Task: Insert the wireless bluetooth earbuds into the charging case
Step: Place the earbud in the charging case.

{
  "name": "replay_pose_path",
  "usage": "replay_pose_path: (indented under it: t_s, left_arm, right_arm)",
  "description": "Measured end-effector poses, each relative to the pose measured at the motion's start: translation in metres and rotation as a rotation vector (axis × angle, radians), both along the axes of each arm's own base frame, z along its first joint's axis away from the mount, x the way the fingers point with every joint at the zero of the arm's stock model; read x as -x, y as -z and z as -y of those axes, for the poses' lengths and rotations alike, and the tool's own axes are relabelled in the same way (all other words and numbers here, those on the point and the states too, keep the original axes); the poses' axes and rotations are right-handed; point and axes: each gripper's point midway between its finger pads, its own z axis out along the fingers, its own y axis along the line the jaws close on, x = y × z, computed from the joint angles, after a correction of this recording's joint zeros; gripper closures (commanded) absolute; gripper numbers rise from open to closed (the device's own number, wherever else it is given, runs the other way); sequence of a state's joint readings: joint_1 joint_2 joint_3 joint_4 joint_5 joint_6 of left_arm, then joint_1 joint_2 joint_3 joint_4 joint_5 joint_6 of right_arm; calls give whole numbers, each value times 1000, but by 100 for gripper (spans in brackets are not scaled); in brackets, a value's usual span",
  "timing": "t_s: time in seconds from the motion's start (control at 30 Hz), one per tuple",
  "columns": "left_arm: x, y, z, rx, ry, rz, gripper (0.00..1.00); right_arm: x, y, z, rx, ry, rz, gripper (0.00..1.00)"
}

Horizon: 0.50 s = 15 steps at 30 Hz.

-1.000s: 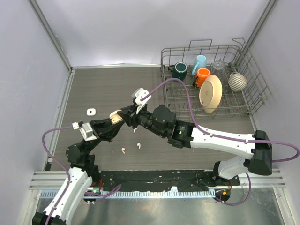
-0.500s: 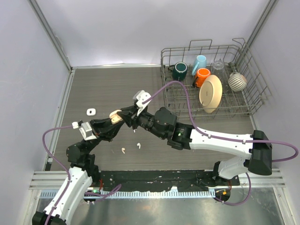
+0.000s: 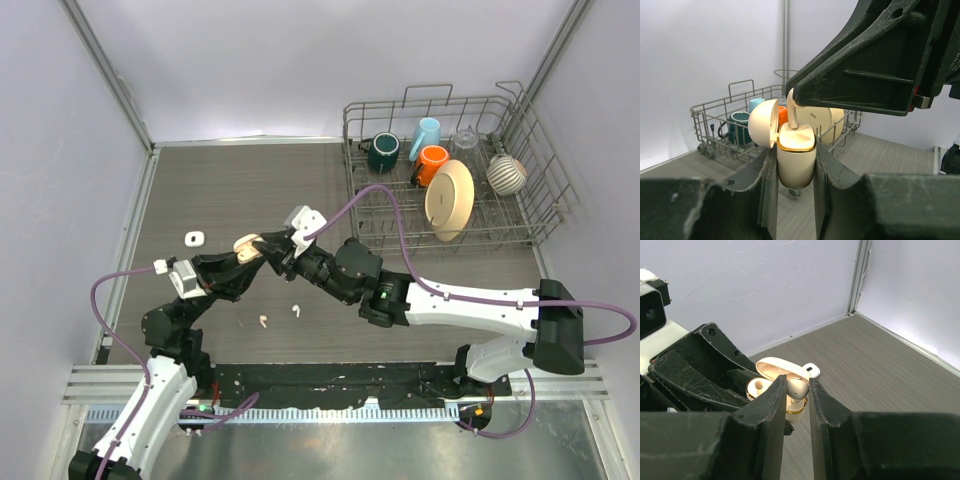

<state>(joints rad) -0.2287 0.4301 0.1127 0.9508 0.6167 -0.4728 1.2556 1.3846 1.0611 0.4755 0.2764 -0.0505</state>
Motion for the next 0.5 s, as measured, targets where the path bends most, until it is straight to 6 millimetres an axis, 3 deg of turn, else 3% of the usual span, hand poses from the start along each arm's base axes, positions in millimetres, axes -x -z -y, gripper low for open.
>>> replay_pose_path:
  t_s: [0.5]
  left_arm:
    - [-2, 1, 0, 1, -4, -9, 100]
  right_arm:
    - [1, 2, 0, 36, 0, 40, 99]
